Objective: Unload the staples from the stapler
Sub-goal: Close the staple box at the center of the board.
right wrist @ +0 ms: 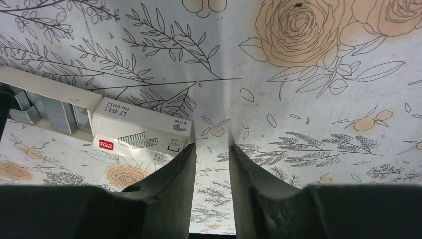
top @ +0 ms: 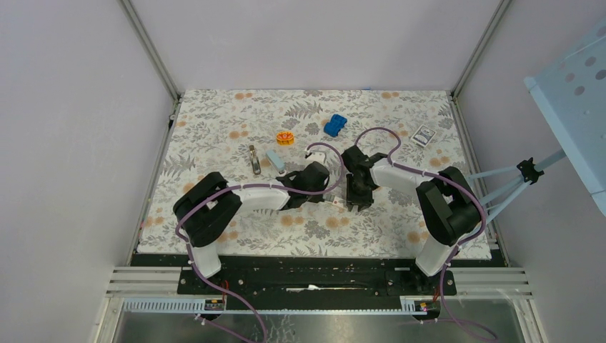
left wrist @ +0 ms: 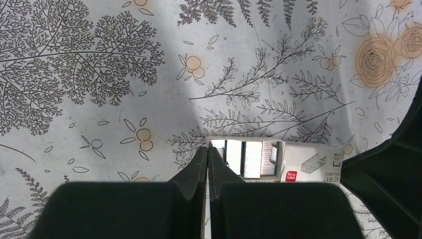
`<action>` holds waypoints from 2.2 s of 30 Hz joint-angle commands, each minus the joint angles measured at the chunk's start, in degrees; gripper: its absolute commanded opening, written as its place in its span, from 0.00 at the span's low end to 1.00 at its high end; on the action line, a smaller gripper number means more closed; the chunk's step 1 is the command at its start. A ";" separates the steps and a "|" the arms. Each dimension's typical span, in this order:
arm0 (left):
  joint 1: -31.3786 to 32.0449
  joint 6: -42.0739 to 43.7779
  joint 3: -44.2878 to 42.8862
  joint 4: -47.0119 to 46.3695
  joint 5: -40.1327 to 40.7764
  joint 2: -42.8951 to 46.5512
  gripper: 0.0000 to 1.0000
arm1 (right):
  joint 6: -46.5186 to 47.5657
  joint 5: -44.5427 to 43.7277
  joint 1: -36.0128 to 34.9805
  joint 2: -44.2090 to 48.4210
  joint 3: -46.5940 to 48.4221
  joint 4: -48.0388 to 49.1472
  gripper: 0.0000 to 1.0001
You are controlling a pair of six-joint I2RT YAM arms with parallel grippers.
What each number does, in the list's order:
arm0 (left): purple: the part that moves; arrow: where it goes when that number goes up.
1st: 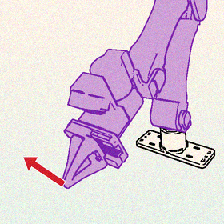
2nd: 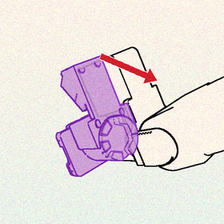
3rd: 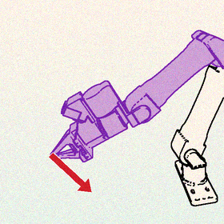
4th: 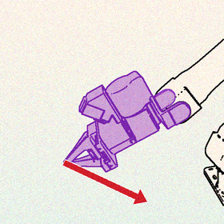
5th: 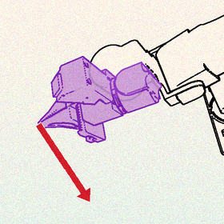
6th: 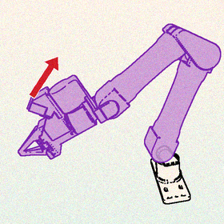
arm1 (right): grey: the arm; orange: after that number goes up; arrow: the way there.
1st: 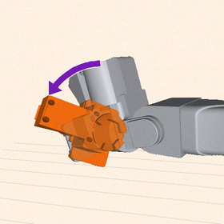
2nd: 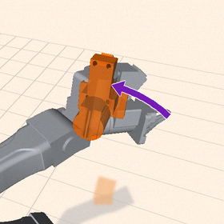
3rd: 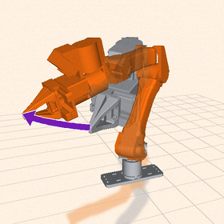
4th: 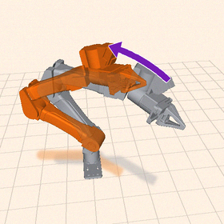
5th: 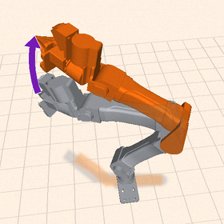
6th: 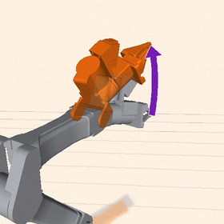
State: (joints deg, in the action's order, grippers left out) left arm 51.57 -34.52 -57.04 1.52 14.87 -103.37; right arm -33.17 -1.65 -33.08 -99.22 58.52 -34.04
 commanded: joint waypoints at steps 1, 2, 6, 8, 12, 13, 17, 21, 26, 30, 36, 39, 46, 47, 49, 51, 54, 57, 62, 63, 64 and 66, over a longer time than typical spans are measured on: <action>0.62 0.83 -1.79 1.85 0.68 -1.44 0.02 | -1.35 -0.65 -1.12 -1.39 -2.36 4.16 0.38; 0.63 0.86 -1.84 2.04 0.66 -1.45 0.02 | -1.36 -0.82 -1.16 -1.41 -2.36 4.16 0.38; 0.63 1.17 -2.09 2.80 1.05 -1.55 0.02 | -1.46 -1.37 -1.19 -1.29 -2.19 3.91 0.38; 0.62 1.36 -2.27 3.27 1.26 -1.66 0.02 | -1.53 -1.51 -1.12 -1.33 -2.10 3.90 0.38; 0.56 1.77 -2.70 4.11 1.78 -2.05 0.01 | -1.56 -1.50 -1.16 -1.28 -2.08 3.86 0.38; 0.63 1.84 -2.91 4.37 1.96 -2.21 0.01 | -1.57 -1.53 -1.19 -1.25 -2.16 3.89 0.38; 0.63 2.11 -3.24 5.26 2.76 -2.47 0.01 | -1.64 -1.70 -1.13 -1.03 -2.26 3.81 0.38; 0.62 2.44 -3.30 5.68 3.14 -2.66 0.01 | -1.79 -1.78 -1.15 -0.73 -2.36 3.94 0.38; 0.92 2.79 -3.43 6.19 3.72 -3.03 0.01 | -1.99 -1.99 -1.11 -0.37 -2.27 3.89 0.38; 1.14 2.88 -3.27 6.46 4.15 -3.14 0.01 | -2.33 -2.36 -1.16 0.24 -2.43 3.77 0.38; 1.23 3.25 -3.34 6.97 5.03 -3.15 0.01 | -2.86 -2.64 -1.14 0.74 -2.80 3.73 0.38; 1.24 3.34 -3.35 7.26 5.53 -3.24 0.01 | -3.00 -2.66 -1.12 0.87 -2.96 3.71 0.39; 1.32 3.66 -3.83 8.70 7.27 -3.54 0.00 | -3.21 -2.83 -1.16 0.96 -3.31 3.55 0.39; 1.27 3.67 -3.80 8.88 7.60 -3.44 0.00 | -3.22 -2.89 -1.16 0.96 -3.32 3.57 0.39; 1.30 3.69 -3.78 8.94 7.95 -3.42 0.00 | -3.26 -2.85 -1.19 1.01 -3.41 3.62 0.39; 1.37 3.81 -3.87 9.18 7.98 -3.45 0.00 | -3.29 -2.86 -1.12 1.00 -3.40 3.63 0.39; 1.56 3.89 -3.92 9.19 7.78 -3.67 0.00 | -3.34 -2.81 -1.16 1.01 -3.41 3.79 0.39; 1.79 4.09 -4.17 9.31 7.78 -3.92 0.00 | -3.46 -2.66 -1.11 0.92 -3.33 3.96 0.39; 2.36 4.64 -4.19 9.29 7.38 -4.17 0.00 | -3.70 -2.51 -1.19 1.14 -3.29 4.80 0.39; 2.43 4.79 -4.22 9.27 7.34 -4.12 0.00 | -3.85 -2.48 -1.13 1.01 -3.24 4.90 0.39; 2.65 4.93 -4.16 9.30 7.23 -4.18 0.00 | -3.95 -2.46 -1.14 0.99 -3.17 5.06 0.39; 2.87 5.16 -4.00 9.30 7.04 -4.04 0.00 | -4.17 -2.48 -1.11 0.81 -3.15 5.43 0.39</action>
State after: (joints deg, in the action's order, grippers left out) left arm 53.69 -31.27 -61.06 7.03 21.69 -105.49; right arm -35.94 -2.96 -33.39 -97.49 56.69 -32.23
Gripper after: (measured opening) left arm 0.008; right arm 0.391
